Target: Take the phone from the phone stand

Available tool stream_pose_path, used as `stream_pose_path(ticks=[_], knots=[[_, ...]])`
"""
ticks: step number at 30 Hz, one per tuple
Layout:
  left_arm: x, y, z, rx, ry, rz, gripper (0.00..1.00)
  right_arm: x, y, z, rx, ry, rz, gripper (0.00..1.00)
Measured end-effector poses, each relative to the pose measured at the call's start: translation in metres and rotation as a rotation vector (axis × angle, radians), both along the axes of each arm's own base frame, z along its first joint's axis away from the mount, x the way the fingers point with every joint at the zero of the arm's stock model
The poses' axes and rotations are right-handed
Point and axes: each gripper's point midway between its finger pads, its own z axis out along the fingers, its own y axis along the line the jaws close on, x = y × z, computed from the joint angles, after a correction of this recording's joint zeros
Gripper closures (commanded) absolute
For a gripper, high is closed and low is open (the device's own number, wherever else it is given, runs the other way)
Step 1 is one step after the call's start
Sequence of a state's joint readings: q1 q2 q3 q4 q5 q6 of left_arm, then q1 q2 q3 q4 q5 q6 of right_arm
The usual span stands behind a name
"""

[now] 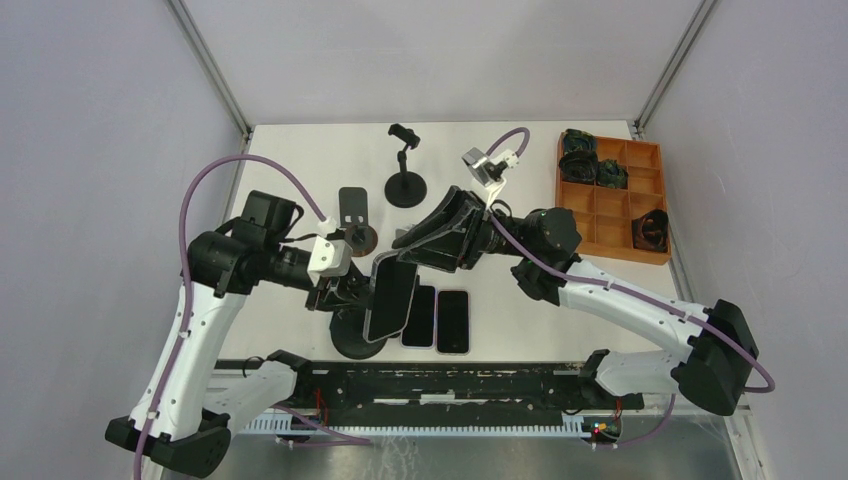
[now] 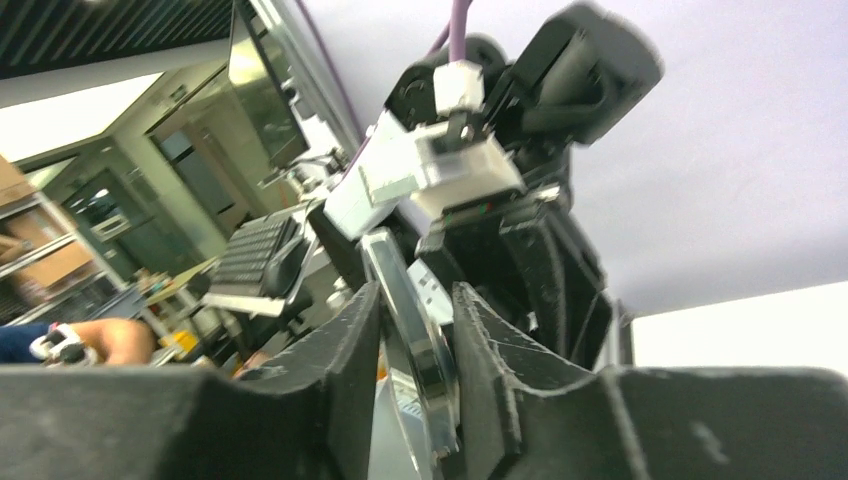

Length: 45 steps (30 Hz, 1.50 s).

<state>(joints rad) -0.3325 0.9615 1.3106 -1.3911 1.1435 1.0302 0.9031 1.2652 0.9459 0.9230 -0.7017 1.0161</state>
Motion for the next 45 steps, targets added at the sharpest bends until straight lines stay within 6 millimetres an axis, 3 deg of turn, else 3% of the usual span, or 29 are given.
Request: stream_pose_path(ticks=[2,7,15,19,25,34,40,45], knots=[[-0.003,0.003,0.000,0.017,0.007,0.004,0.98,0.005,-0.005,0.008,0.028,-0.001,-0.038,0.49],[-0.006,0.004,0.005,0.029,0.028,0.005,0.98,0.003,-0.016,0.020,0.075,-0.022,-0.067,0.41],[-0.003,0.003,0.010,0.023,0.023,0.005,0.98,-0.004,-0.007,0.011,0.048,-0.033,-0.024,0.38],[-0.004,0.001,0.016,0.006,0.036,0.008,0.98,-0.010,-0.003,0.005,0.031,-0.039,0.011,0.43],[-0.004,-0.006,0.031,-0.056,0.085,0.019,0.98,-0.020,-0.009,0.013,0.073,-0.079,0.045,0.57],[-0.004,-0.011,0.042,-0.099,0.095,0.020,0.98,-0.030,-0.004,0.016,0.080,-0.097,0.108,0.61],[-0.005,-0.011,0.043,-0.103,0.092,0.021,0.98,-0.033,0.004,0.021,0.081,-0.099,0.134,1.00],[-0.006,-0.010,0.037,-0.099,0.083,0.027,0.98,-0.031,0.007,0.020,0.074,-0.087,0.125,1.00]])
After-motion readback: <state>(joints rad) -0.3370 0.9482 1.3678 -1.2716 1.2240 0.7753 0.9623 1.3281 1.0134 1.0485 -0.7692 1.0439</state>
